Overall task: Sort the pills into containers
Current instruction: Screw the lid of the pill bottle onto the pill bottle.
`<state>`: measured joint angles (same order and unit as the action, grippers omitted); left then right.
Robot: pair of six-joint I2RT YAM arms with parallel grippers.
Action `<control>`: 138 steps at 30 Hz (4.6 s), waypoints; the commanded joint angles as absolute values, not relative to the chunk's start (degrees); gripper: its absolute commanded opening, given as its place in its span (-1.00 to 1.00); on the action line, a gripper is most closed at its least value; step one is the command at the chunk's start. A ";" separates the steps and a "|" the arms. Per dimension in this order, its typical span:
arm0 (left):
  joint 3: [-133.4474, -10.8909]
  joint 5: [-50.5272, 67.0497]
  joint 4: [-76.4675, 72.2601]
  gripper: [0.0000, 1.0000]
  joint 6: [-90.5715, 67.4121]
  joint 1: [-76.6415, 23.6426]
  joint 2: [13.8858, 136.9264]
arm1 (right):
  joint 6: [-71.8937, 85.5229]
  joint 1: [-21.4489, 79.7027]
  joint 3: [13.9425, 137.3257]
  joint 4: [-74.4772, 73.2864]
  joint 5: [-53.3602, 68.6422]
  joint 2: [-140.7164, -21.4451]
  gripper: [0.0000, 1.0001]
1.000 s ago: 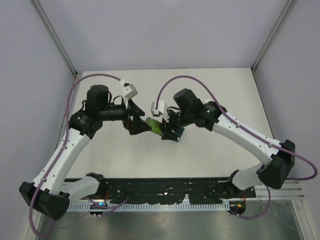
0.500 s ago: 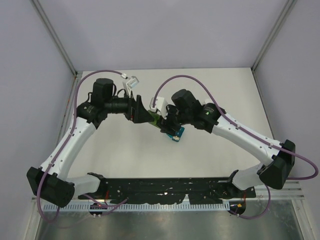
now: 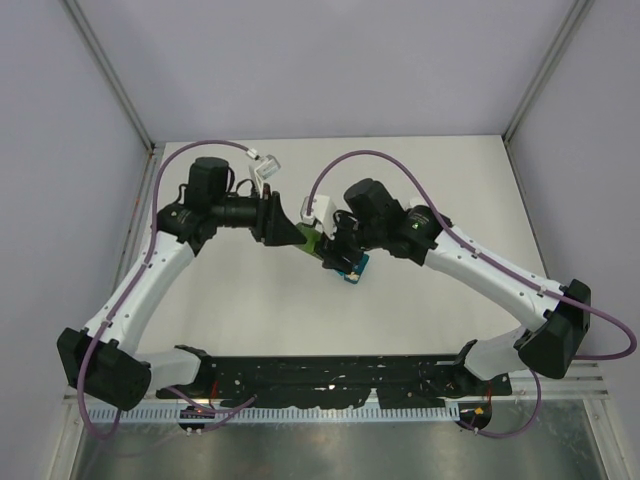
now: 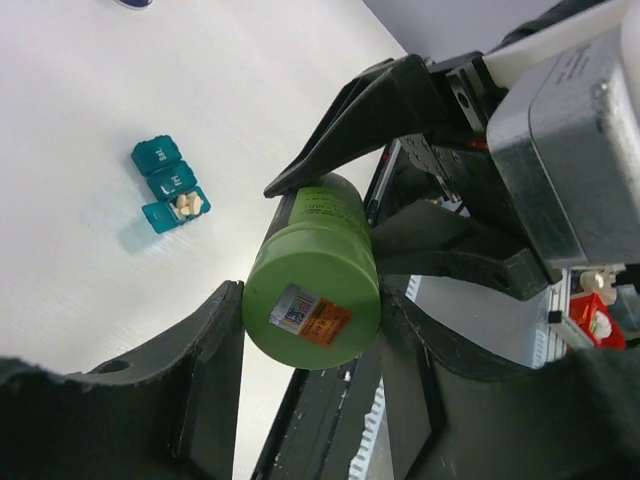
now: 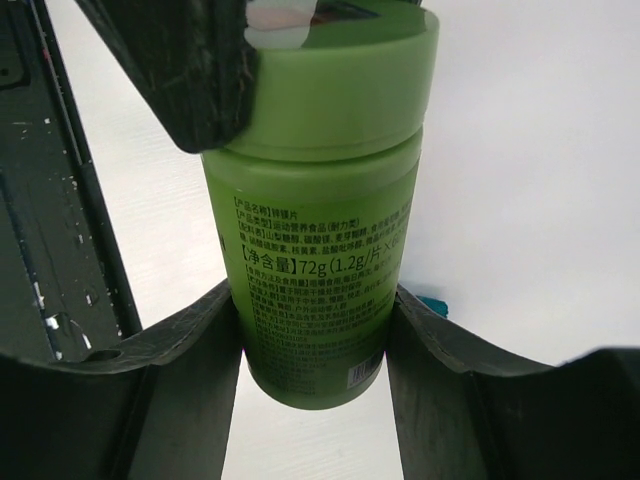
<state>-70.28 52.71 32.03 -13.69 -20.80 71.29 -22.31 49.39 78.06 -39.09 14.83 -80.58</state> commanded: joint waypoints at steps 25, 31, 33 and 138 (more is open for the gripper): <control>-57.39 54.33 31.56 0.70 20.31 -31.82 57.31 | -35.34 42.45 87.37 -57.04 54.58 -85.43 -0.89; -60.46 52.73 29.10 0.99 11.36 -28.40 56.86 | -32.00 43.42 84.47 -51.77 46.59 -82.89 -0.89; -61.87 53.35 27.78 0.99 5.13 -26.38 57.21 | -30.59 43.68 83.33 -49.49 43.43 -81.75 -0.89; -65.39 57.22 27.07 -0.12 -17.85 -21.62 65.48 | -26.28 45.97 82.26 -42.80 29.62 -79.54 -0.89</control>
